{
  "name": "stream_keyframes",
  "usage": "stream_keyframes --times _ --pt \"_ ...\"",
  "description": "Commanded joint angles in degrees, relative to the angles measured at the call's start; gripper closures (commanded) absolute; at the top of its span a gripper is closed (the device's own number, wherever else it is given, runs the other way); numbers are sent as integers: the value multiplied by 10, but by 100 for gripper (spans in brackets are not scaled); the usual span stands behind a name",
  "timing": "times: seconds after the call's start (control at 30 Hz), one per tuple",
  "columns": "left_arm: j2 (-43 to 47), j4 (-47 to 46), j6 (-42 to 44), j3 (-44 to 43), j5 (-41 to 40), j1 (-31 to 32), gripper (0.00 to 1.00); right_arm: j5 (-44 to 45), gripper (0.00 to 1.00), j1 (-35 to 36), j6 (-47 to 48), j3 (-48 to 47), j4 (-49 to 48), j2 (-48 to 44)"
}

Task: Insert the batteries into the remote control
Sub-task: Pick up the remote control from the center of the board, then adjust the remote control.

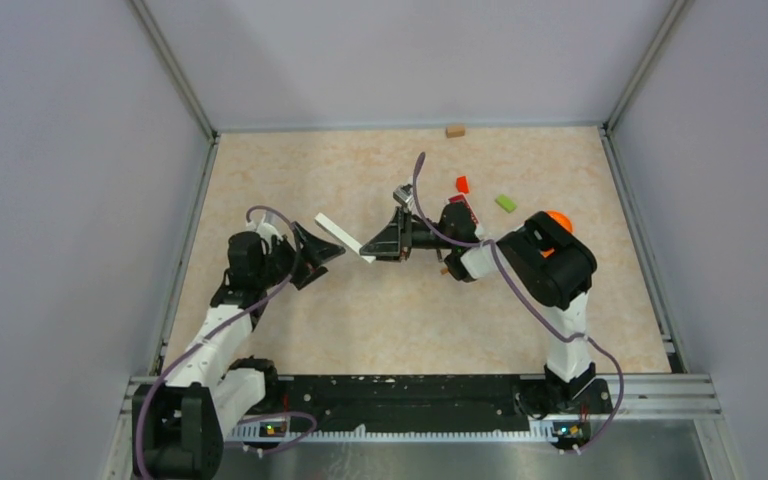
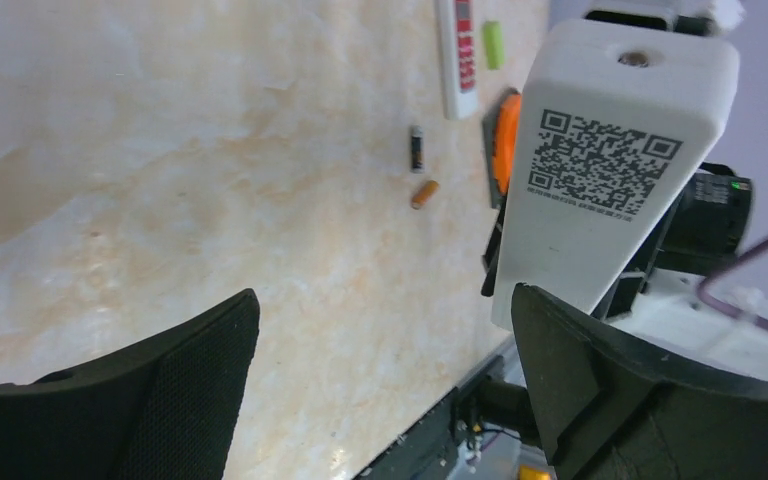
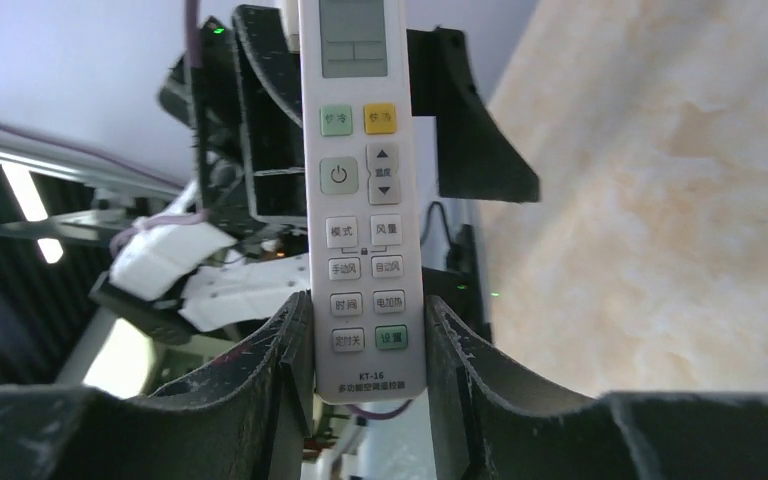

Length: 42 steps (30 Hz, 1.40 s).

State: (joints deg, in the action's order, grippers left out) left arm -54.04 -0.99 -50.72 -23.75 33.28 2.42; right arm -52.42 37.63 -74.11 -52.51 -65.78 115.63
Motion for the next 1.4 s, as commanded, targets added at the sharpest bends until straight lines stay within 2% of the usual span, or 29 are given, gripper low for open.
stream_keyframes --times 0.0,0.2,0.5,0.7,0.8,0.97,1.27,1.37 --pt "-15 -156 -55 5 112 -2 1 5 100 -3 -228 -1 -308 31" --pt "-1 -184 -84 2 121 -2 1 16 100 -3 -232 8 -299 22" --pt "48 -205 -98 17 86 -2 1 38 100 -3 -231 19 -289 6" --pt "10 -246 -141 0 91 -1 1 32 100 5 -222 16 -265 -17" --pt "-24 -290 -172 -3 114 -1 7 28 100 13 -218 13 -255 -22" --pt "-54 -328 -208 -6 139 -1 24 25 100 16 -203 11 -224 -33" --pt "-60 -325 -208 -9 131 0 29 19 100 28 -150 -2 -130 -48" --pt "-62 -325 -204 -10 130 0 41 20 100 29 -144 -4 -118 -51"
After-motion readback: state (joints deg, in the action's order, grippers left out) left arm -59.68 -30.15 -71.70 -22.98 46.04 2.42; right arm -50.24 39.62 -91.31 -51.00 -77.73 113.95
